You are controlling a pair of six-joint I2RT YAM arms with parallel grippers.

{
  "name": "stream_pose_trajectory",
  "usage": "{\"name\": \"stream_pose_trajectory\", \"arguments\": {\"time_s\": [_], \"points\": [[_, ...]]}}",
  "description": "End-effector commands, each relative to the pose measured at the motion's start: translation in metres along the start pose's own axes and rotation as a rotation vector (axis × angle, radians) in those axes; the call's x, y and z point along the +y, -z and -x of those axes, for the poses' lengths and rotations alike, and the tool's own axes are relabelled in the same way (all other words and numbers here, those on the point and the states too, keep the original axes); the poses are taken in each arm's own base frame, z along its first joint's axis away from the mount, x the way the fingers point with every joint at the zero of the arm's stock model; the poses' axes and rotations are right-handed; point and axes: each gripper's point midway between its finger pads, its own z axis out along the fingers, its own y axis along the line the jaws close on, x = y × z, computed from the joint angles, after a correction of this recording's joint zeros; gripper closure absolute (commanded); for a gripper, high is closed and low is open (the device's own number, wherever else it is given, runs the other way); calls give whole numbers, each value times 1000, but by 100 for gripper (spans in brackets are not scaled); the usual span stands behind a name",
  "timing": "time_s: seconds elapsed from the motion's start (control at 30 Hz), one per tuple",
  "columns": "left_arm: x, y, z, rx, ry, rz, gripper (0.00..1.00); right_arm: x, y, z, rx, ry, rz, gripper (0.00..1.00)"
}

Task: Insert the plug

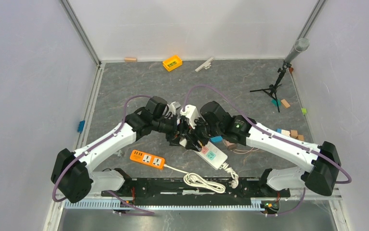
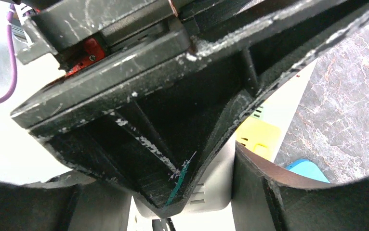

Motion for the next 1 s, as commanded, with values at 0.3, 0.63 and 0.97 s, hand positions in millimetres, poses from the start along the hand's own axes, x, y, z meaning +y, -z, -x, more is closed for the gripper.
{"name": "stream_pose_trajectory", "arguments": {"time_s": [0.3, 0.63, 0.97], "points": [[-7, 2, 8, -44, -48, -13, 98, -14, 23, 36, -193, -37, -124, 4], [12, 38, 44, -285, -146, 145, 98, -49, 45, -11, -202, -325, -383, 2], [35, 88, 61, -485, -292, 374, 98, -45, 40, -123, 64, -717, -446, 2]]}}
